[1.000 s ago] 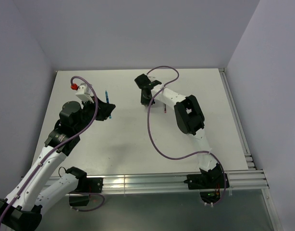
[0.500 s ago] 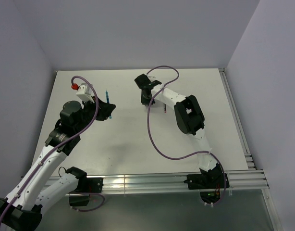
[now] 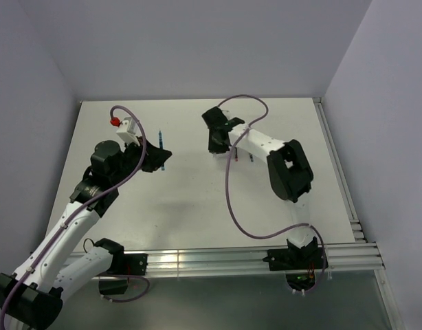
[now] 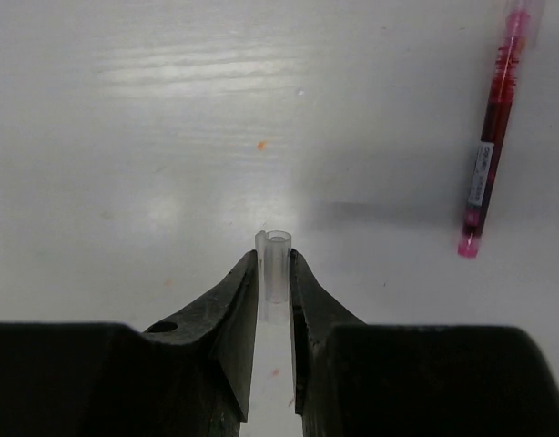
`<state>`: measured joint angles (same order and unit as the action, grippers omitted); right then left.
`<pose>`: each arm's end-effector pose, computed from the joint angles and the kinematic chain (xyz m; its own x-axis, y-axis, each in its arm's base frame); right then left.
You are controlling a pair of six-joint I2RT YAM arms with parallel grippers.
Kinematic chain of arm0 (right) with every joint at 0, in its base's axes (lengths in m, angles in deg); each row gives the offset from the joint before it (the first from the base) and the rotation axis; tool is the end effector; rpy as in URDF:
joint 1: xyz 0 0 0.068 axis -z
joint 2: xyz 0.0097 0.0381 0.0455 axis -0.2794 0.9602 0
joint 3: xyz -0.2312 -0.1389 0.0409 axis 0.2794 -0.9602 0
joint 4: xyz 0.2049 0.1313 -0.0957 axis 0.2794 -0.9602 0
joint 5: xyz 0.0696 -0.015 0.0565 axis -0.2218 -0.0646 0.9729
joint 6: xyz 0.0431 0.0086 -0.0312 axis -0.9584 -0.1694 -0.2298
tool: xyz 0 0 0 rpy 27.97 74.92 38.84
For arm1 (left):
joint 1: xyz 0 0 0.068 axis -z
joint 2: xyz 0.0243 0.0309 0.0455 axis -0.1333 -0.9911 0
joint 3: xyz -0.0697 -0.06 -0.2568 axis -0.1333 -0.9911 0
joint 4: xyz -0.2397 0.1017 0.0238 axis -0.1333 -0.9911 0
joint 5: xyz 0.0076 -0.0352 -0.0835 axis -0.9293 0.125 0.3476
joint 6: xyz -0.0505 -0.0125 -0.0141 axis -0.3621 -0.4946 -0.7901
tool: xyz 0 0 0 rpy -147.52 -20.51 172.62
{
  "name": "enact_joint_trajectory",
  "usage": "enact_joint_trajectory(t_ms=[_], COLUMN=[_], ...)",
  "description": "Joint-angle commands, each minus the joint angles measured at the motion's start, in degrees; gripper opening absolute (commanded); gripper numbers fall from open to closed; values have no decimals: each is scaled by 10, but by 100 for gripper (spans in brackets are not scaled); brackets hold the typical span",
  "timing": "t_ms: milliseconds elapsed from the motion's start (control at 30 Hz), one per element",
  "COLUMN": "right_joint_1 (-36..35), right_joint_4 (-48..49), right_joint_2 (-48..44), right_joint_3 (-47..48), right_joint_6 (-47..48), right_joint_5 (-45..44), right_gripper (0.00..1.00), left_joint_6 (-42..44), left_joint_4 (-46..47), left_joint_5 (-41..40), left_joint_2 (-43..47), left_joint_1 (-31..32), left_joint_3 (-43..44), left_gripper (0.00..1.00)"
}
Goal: Insert the pens into the pen caps
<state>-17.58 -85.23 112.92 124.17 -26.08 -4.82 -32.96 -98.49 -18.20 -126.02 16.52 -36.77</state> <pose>0.3862 0.2505 0.1945 -0.8629 0.0460 -0.5033 -0.0168 0.9927 0.1196 0.1802 -0.0904 0.3436 -0.4931 -0.3612 -0.7915 0.4164 0.7008 -0.5792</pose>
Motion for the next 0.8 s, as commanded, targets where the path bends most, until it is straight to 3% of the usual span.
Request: enact_joint_trajectory(t_ms=[0, 133, 267, 467, 767], right_joint_1=[20, 63, 101, 129, 137], right_joint_4=[99, 194, 307, 398, 510], right_joint_2=[-134, -258, -340, -417, -453], right_joint_3=[-62, -158, -243, -309, -364], right_joint_6=[-1, -25, -67, -113, -190], right_joint_5=[69, 182, 311, 390, 444], right_gripper=[0, 0, 0, 0, 0], left_joint_6=[-21, -42, -41, -38, -64], left_joint_4=[61, 110, 136, 188, 245], left_joint_5=[81, 107, 84, 44, 76], left_joint_2=[-11, -44, -96, -186, -257], left_joint_1=[-4, 4, 62, 168, 176], left_joint_3=[-14, -20, -8, 33, 52], left_gripper=[0, 0, 0, 0, 0])
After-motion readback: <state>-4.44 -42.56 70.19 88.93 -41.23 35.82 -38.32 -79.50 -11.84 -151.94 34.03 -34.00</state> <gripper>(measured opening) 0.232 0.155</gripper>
